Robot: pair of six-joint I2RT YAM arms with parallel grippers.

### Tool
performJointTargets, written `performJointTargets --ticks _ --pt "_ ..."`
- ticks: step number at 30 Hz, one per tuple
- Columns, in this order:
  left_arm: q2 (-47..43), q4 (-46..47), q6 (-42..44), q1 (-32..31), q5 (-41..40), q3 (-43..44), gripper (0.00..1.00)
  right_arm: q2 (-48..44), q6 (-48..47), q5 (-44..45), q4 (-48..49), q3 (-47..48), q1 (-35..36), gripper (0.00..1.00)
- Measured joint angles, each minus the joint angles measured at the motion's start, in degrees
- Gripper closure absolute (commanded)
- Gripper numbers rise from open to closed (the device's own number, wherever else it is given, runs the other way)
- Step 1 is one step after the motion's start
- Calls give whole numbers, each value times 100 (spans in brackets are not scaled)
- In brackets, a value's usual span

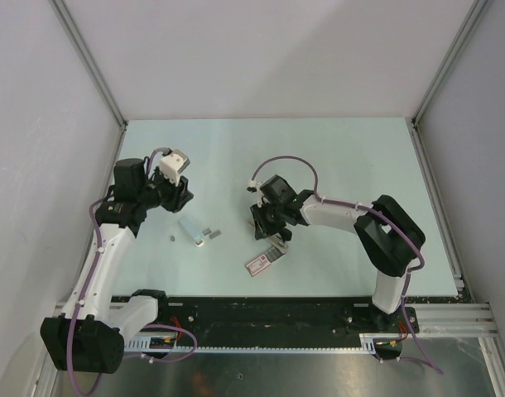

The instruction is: Unload the staples from the stapler

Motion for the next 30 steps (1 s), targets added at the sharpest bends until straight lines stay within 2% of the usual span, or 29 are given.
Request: performJointTargets --ticks 6,18,30 --pt "0 0 48 0 -87 0 56 348 -39 177 157 146 17 73" --pt "-2 -11 105 2 -133 -63 56 444 -245 1377 -7 308 317 79" --pt "-42 -26 144 9 -142 -129 55 341 -315 2524 -509 315 -673 77"
